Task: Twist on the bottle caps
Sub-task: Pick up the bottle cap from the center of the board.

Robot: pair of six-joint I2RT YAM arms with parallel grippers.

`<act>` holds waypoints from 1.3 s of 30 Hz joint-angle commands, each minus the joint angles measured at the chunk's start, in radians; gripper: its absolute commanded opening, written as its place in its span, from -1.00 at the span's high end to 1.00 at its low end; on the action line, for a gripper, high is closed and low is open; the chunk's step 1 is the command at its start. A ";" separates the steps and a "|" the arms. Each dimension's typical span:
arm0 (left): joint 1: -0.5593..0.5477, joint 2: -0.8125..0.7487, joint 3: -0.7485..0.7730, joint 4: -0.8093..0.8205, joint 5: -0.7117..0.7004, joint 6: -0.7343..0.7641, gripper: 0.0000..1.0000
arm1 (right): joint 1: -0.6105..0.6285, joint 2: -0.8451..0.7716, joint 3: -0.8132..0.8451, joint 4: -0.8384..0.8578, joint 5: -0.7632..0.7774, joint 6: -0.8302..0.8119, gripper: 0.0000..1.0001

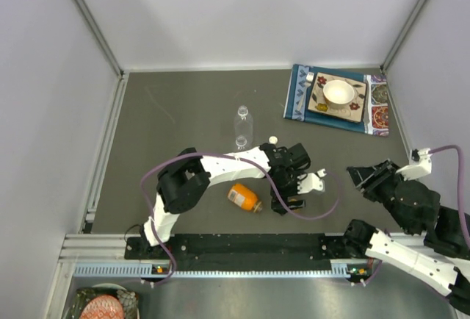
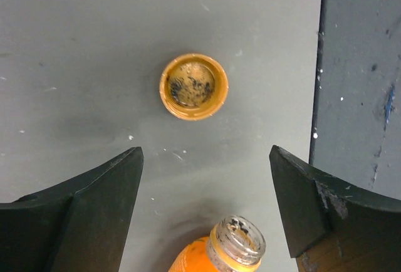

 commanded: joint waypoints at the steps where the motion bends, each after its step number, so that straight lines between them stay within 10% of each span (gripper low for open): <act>1: -0.006 -0.006 0.037 0.114 -0.002 -0.032 -0.72 | 0.008 0.000 0.028 -0.027 0.052 -0.009 0.25; 39: -0.015 0.098 -0.001 0.264 -0.072 -0.053 0.15 | 0.008 -0.012 -0.004 -0.031 0.005 0.006 0.58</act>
